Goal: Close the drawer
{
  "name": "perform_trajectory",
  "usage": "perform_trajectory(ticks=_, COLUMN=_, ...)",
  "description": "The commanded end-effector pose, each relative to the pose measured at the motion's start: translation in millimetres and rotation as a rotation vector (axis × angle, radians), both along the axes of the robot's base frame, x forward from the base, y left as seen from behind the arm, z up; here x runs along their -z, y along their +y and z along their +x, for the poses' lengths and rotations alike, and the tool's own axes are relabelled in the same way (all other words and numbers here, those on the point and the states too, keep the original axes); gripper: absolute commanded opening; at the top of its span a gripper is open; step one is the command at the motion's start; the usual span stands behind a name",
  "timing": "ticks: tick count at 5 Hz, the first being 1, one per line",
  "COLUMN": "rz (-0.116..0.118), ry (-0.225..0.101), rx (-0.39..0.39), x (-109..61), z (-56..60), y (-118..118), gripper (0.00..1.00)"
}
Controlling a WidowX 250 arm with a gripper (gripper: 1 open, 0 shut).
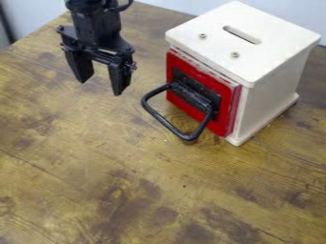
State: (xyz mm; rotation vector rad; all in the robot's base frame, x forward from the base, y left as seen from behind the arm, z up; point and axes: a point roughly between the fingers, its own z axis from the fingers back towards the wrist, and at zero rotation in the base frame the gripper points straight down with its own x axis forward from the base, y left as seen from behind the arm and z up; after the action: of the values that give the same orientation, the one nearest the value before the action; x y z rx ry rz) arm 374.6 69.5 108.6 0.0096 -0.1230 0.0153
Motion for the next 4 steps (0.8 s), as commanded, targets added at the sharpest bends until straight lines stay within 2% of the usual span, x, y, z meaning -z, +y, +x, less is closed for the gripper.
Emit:
perform_trajectory(ticks=1, rz=0.012, ry=-0.082, rx=-0.039, x=-28.3, z=-5.2, y=6, gripper=1.0)
perform_trajectory(ticks=3, rz=0.006, ry=-0.066, rx=0.036, x=-11.1, z=-2.5, y=-1, gripper=1.0)
perform_trajectory(ticks=4, rz=0.004, ry=-0.047, rx=0.039, x=-3.1, z=-1.8, y=1, gripper=1.0)
